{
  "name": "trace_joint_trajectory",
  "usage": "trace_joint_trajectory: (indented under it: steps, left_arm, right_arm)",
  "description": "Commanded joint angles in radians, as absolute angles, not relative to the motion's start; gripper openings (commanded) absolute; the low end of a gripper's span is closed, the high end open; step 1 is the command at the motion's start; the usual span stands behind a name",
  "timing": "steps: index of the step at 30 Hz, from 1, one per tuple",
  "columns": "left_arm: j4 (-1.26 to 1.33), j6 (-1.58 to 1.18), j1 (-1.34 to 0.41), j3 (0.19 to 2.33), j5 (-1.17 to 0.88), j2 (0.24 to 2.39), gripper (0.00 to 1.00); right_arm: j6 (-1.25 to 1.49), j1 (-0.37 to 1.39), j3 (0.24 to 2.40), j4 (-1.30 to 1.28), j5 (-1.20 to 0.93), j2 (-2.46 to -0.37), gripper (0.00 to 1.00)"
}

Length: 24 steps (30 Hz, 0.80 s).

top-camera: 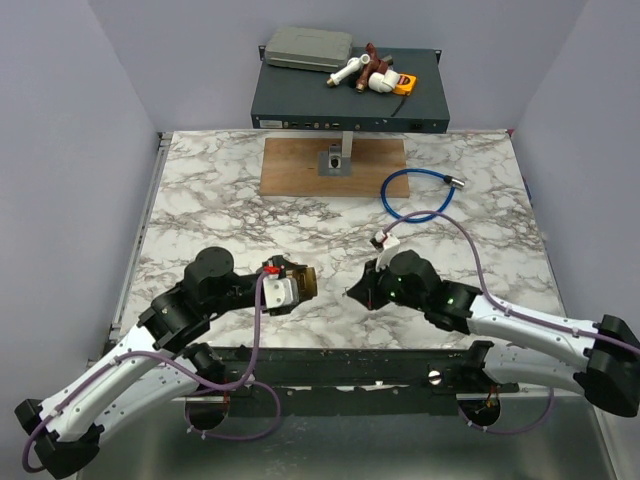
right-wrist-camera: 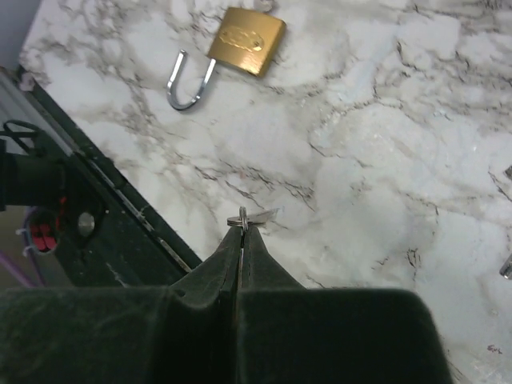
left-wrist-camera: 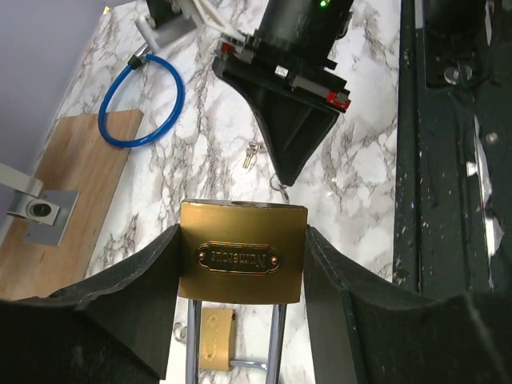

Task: Unlock with the key

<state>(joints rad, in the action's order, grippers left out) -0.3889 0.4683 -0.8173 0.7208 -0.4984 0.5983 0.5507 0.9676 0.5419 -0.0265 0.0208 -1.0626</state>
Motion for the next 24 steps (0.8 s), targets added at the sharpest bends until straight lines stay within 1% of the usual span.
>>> trace_joint_trajectory:
  steps: [1,5,10,16,24]
  left_arm:
    - [-0.188,0.313,-0.812,0.677,-0.490,0.620,0.00]
    - [-0.108,0.273,-0.813,0.631,-0.526,0.647,0.00]
    - [0.007,0.247,-0.813,0.581,-0.554,0.666,0.00]
    - [0.155,0.187,-0.807,0.557,-0.573,0.684,0.00]
    - [0.275,0.052,-0.772,0.542,-0.739,0.663,0.00]
  right_arm:
    - [0.536,0.973,0.640,-0.103,-0.016,-0.996,0.01]
    - [0.500,0.973,0.757,-0.198,-0.011,-0.960,0.01]
    - [0.496,0.973,0.836,-0.194,-0.081,-0.927,0.01]
    - [0.539,0.973,0.851,-0.077,-0.185,-0.926,0.01]
    - [0.581,0.973,0.856,0.092,-0.302,-0.941,0.01]
